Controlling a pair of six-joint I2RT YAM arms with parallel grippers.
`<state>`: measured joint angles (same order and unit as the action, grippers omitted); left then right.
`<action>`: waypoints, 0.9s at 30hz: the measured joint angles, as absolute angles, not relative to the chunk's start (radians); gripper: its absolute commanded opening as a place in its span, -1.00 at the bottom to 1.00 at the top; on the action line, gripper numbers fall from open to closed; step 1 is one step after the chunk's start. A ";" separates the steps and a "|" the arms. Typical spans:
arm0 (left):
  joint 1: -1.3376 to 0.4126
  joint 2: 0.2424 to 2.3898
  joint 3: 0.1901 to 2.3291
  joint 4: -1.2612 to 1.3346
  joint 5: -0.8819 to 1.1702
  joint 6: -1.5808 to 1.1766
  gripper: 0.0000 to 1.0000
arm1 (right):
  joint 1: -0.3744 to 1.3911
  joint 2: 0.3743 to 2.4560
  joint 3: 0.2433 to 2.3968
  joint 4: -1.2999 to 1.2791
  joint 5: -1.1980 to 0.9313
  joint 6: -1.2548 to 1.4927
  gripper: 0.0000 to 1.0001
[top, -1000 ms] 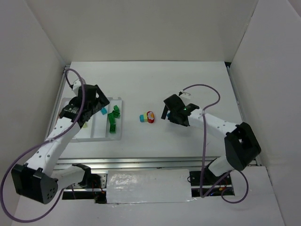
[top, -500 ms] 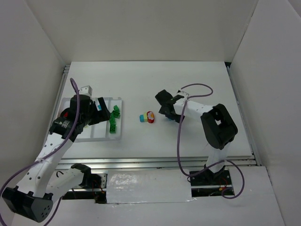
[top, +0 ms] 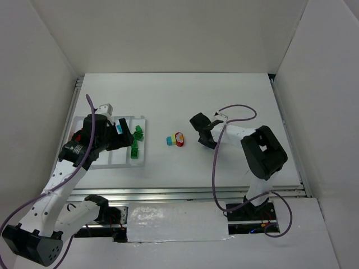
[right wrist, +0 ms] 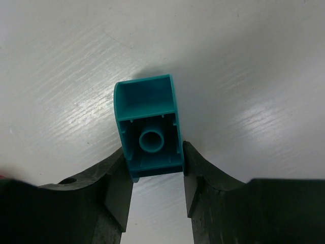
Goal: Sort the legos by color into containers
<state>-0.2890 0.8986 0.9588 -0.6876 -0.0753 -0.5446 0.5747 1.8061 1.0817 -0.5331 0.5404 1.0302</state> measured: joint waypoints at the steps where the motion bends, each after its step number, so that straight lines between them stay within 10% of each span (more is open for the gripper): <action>1: -0.289 0.899 0.959 -0.687 -0.075 -0.545 0.99 | 0.575 1.794 1.065 -0.513 0.536 1.015 -0.31; 9: -0.289 0.900 0.959 -0.687 -0.069 -0.545 0.99 | 0.574 1.705 0.944 -0.356 0.476 0.846 -1.00; 15: -0.289 0.907 0.945 -0.645 0.036 -0.551 0.99 | 0.676 1.512 0.796 -0.189 0.298 0.616 -1.00; 27: -0.365 0.958 0.733 -0.196 0.766 -0.661 0.99 | 0.800 1.118 0.687 0.162 -0.742 0.427 -1.00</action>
